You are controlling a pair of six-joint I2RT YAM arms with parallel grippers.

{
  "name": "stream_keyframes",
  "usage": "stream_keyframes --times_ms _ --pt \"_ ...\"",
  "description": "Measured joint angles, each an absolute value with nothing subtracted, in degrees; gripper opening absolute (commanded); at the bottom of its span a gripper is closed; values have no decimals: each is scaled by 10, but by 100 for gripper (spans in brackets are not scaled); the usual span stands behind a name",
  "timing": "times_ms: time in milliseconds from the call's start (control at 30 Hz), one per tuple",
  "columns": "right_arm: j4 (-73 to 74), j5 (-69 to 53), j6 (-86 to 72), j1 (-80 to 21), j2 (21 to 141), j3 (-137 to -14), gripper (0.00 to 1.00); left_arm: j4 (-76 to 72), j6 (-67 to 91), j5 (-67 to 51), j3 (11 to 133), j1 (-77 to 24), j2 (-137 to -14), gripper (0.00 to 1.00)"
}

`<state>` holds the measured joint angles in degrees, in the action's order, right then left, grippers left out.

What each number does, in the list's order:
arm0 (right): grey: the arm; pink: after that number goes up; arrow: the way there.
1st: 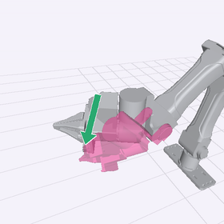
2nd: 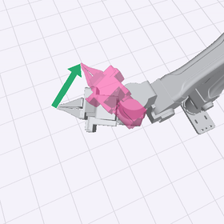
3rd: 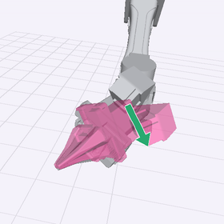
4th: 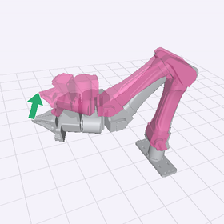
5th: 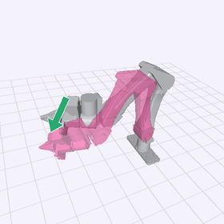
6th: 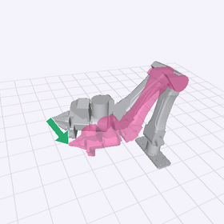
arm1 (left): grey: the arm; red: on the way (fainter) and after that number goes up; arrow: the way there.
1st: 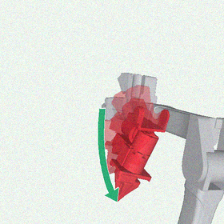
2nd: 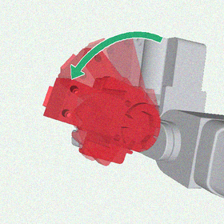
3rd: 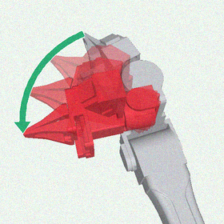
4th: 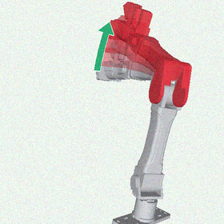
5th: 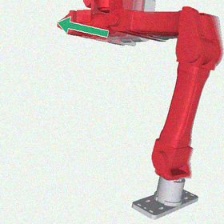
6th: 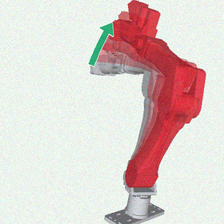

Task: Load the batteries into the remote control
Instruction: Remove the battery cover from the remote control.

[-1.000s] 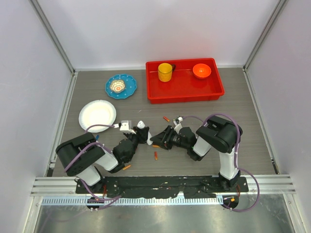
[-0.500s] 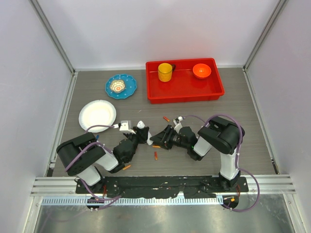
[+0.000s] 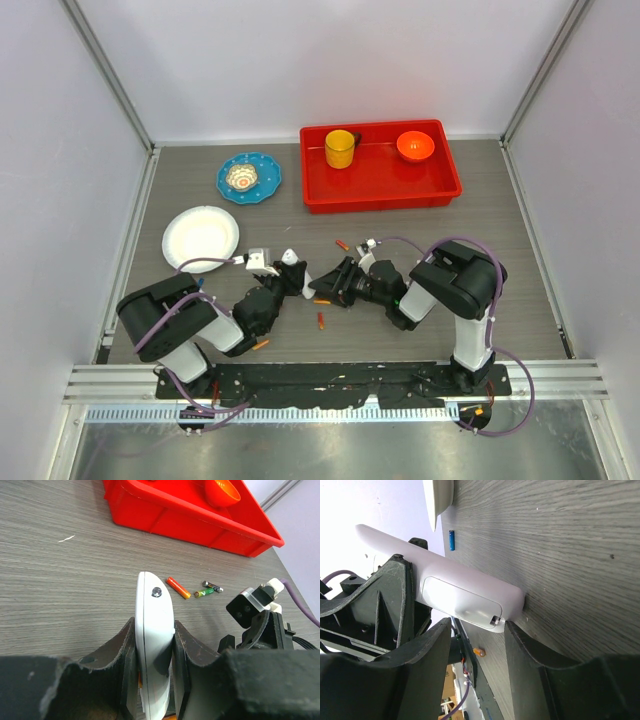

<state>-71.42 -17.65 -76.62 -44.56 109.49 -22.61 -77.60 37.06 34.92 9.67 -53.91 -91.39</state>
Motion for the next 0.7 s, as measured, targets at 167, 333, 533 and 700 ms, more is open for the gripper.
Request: stream_keyframes --times_ms 167,333,533,700 --pt "-712 -176 -766 -446 1092 -226 49 -778 371 349 97 -539 -915 0" --pt "-710 -176 -766 -446 1092 -226 47 -781 371 350 97 -539 -918 0" --pt "-711 -176 -766 -446 1092 -226 45 -782 371 349 97 -539 -918 0" --pt "-715 -177 -767 -446 1092 -226 43 -782 371 350 97 -539 -918 0"
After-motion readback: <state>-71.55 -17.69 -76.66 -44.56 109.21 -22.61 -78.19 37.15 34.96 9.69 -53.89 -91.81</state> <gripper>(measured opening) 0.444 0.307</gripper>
